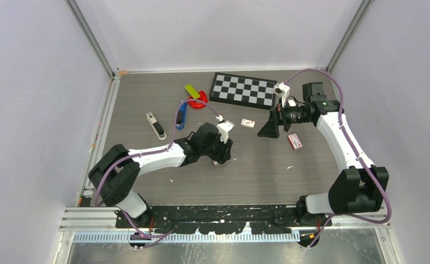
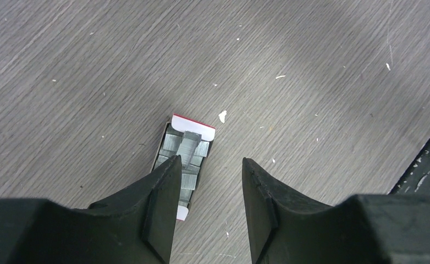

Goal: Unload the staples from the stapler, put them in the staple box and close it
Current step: Pick up the staple from the staple box.

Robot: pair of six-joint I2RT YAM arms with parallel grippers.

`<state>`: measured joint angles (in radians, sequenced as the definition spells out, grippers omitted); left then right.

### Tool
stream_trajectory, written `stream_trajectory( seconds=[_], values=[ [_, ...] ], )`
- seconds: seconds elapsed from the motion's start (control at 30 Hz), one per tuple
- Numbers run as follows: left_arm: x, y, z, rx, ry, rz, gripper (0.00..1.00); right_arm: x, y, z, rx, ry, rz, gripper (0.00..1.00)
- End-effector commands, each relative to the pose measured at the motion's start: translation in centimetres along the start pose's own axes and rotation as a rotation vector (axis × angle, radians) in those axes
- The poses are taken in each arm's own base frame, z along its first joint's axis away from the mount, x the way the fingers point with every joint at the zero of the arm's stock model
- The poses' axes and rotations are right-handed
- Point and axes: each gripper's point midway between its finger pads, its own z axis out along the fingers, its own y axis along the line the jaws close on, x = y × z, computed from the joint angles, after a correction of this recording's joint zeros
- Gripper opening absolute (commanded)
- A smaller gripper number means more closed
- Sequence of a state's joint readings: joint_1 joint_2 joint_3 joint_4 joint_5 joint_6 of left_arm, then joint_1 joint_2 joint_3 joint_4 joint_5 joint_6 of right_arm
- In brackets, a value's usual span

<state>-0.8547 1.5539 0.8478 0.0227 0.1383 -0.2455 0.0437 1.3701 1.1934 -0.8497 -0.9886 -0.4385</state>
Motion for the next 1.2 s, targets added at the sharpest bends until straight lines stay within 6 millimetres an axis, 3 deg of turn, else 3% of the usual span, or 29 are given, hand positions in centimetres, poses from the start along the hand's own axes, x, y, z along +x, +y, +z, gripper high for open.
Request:
stream_trajectory(
  seconds=[0.0,0.27,0.73,1.17],
  values=[
    [-1.4,0.1,0.5,-0.038,-0.017,0.049,0.46,-1.6,0.5,-0.5,-0.014,-0.033,-0.039,0.99],
    [-0.7,1.2,1.2,-0.107,0.028,0.1,0.43,-1.5,0.4,-0.4,-0.017,-0.03,-0.035,1.0],
    [-1.5,0.4,1.1,-0.073,0.012,0.112,0.37,-1.6,0.5,-0.5,-0.02,-0.029,-0.034,1.0],
    [-0.4,0.6,1.9,-0.066,0.065,0.129,0.34,-1.6,0.6,-0.5,-0.021,-0.029,-0.036,1.0]
  ],
)
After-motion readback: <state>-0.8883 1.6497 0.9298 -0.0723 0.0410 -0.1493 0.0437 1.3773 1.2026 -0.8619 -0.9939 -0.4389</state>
